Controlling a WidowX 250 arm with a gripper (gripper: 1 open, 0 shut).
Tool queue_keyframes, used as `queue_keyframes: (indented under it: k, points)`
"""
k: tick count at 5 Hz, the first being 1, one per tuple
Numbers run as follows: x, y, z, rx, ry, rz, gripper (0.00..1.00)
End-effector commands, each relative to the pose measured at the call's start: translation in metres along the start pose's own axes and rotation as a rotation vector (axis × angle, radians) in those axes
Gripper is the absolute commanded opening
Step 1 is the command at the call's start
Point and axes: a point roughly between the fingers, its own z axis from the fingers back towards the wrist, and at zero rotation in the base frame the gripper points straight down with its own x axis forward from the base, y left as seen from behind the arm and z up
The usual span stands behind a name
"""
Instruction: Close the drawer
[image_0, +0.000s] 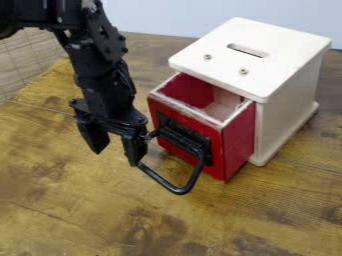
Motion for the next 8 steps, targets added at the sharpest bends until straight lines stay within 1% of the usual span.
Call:
queue_keyframes:
  k: [1,2,3,4,5,6,8]
  points:
    - [0.011,-0.007,0.015,-0.004,-0.057,-0.028,1.00]
    - [0.018,-0.007,0.014,-0.009,-0.066,-0.039,1.00]
    - [0.025,-0.022,0.024,-0.014,-0.078,-0.055,1.00]
    - [0.032,-0.043,0.034,-0.023,-0.091,-0.079,1.00]
    - [0.035,-0.058,0.032,-0.026,-0.100,-0.126,1.00]
    - [0.036,-0.068,0.032,-0.031,-0.106,-0.167,1.00]
    - [0.032,-0.061,0.028,-0.035,-0.114,-0.209,1.00]
